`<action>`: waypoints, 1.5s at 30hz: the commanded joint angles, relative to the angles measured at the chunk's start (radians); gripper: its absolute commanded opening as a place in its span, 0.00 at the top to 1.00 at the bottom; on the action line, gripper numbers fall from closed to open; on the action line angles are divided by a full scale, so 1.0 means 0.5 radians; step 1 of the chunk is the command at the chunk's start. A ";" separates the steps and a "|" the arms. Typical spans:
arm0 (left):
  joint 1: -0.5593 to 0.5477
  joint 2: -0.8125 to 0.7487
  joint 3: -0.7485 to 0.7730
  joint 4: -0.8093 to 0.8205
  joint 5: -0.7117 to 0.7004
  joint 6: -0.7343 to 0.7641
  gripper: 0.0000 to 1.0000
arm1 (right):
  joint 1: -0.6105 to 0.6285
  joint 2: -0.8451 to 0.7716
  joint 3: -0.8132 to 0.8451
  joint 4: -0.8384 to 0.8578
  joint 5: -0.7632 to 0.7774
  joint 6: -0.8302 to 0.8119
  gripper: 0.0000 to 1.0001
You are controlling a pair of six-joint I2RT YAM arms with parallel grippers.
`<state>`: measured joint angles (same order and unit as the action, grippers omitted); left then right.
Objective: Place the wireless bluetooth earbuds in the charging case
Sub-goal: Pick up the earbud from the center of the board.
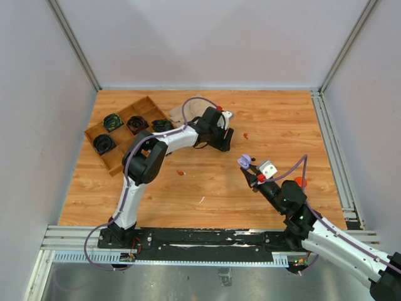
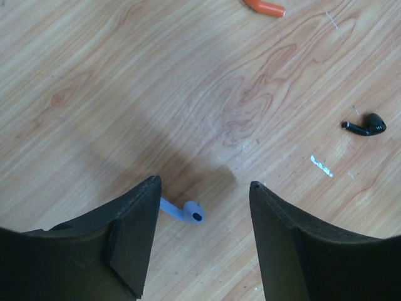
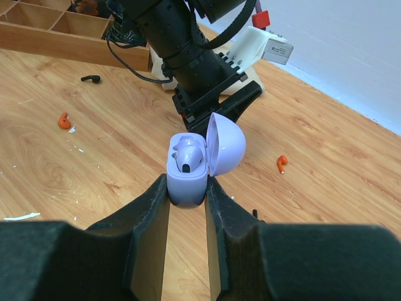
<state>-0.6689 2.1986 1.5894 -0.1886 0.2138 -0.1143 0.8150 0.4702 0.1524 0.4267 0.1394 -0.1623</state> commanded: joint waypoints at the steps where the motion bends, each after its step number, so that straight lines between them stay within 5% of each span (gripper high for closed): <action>1: 0.005 -0.092 -0.104 -0.104 0.043 -0.045 0.38 | 0.004 -0.028 0.002 0.000 0.025 0.021 0.99; 14: -0.079 -0.249 -0.291 -0.143 -0.050 -0.181 0.44 | 0.006 -0.058 0.005 -0.025 0.025 0.030 0.99; 25: -0.083 -0.141 -0.029 -0.323 -0.390 -0.208 0.47 | 0.005 -0.068 0.011 -0.042 0.026 0.027 0.99; 45: -0.084 0.105 0.283 -0.528 -0.336 -0.130 0.67 | 0.006 -0.083 0.018 -0.059 0.031 0.025 0.99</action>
<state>-0.7040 2.2276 1.7084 -0.4278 0.0425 -0.1875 0.8150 0.4431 0.1524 0.3836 0.1398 -0.1612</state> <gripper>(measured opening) 0.351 0.265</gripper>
